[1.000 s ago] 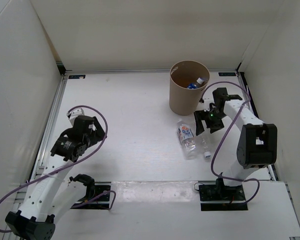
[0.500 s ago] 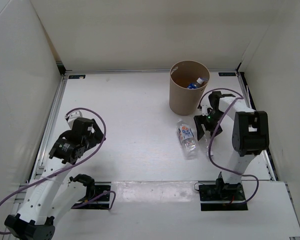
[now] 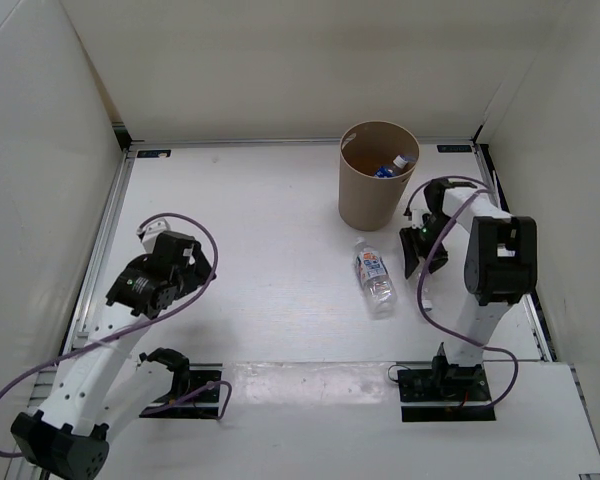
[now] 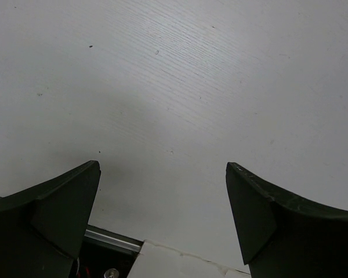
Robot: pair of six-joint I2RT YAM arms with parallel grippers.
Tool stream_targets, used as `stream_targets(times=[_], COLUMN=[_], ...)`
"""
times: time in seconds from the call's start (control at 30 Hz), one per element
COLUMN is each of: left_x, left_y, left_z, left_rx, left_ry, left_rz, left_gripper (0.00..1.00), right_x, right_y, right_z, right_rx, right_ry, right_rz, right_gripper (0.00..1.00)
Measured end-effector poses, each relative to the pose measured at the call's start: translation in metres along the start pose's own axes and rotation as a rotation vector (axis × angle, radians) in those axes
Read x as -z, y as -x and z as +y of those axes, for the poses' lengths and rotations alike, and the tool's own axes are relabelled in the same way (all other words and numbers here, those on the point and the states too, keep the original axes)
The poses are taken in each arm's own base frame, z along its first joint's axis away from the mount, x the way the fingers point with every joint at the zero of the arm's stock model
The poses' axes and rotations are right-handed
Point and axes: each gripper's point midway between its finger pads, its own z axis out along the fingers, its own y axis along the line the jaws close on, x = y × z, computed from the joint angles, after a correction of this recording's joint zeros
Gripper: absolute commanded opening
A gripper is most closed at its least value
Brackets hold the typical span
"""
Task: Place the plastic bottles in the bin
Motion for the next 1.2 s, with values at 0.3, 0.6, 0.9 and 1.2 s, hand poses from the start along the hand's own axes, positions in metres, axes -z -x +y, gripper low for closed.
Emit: stream_targets(times=[0.3,0.6,0.9,1.2], left_x=[-0.019,-0.026,-0.024,-0.023], left_y=[0.014,0.029,0.036,0.038], left_z=[-0.024,-0.059,-0.073,-0.078], left_rx=[-0.059,-0.092,-0.125,-0.123], left_ry=[-0.044,-0.169,-0.235,-0.256], left_rz=[-0.024,-0.072,-0.095,-0.101], left_gripper=[1.0,1.0,1.0,1.0], right_x=[0.068,0.248,0.373,0.389], right_y=[0.012,0.091,0.163,0.194], right_z=[-0.029,-0.036,0.015,0.123], right_rx=[-0.204,-0.281,-0.124,0.29], right_ry=[-0.038,-0.152,0.023,0.315], right_rz=[-0.173,-0.823,-1.332,-1.428], right_gripper=[0.0,0.0,0.0,0.17])
